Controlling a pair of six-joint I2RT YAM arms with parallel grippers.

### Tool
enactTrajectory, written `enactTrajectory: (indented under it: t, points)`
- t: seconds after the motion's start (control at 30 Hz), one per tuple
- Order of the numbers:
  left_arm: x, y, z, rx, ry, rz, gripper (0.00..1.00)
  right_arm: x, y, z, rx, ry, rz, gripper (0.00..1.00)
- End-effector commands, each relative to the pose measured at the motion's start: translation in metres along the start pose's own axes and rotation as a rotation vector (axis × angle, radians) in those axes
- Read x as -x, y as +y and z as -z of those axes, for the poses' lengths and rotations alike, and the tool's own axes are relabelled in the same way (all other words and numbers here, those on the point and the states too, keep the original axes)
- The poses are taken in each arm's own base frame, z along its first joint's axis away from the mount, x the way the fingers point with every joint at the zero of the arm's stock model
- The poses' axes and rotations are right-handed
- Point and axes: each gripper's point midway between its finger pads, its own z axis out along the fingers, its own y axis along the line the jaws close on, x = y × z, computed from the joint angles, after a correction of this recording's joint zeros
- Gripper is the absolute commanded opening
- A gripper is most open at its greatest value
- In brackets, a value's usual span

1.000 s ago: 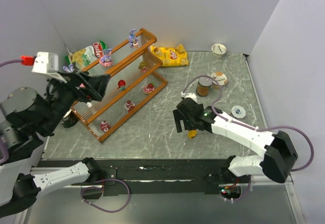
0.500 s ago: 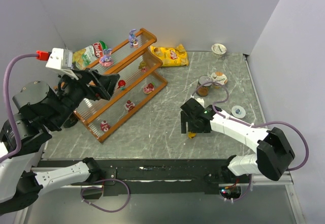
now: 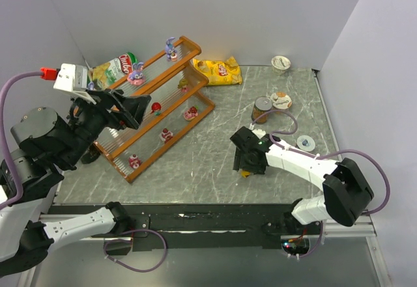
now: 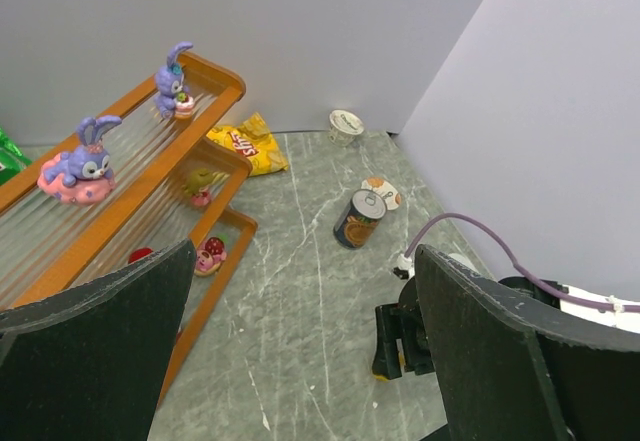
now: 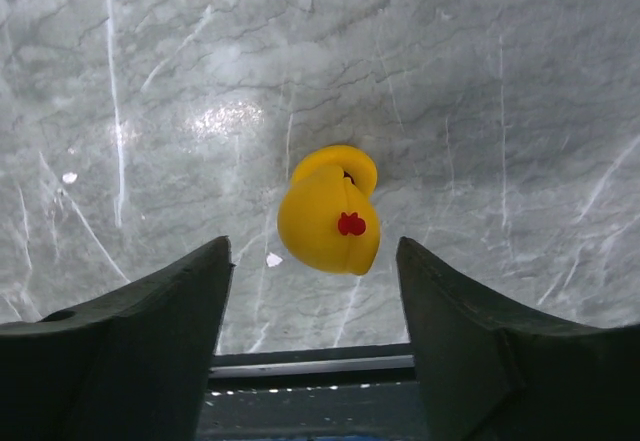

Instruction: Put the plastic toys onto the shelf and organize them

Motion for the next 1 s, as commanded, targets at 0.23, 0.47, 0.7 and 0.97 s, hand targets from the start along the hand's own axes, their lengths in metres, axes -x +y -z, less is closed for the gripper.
enactTrajectory:
  t: [0.23, 0.47, 0.7, 0.97]
  points:
    - [0.012, 0.002, 0.005, 0.005, -0.046, 0.014, 0.96, 0.003, -0.005, -0.013, -0.068, -0.005, -0.116, 0.53]
    - [0.013, 0.005, 0.007, 0.018, -0.050, 0.021, 0.96, 0.014, 0.008, -0.012, -0.031, -0.030, -0.113, 0.26]
    - [0.015, 0.008, 0.010, 0.030, -0.056, 0.023, 0.96, 0.051, 0.063, -0.005, 0.097, -0.062, -0.117, 0.09]
    - [0.018, 0.013, 0.015, 0.047, -0.067, 0.033, 0.96, 0.077, 0.121, -0.014, 0.116, -0.101, -0.084, 0.07]
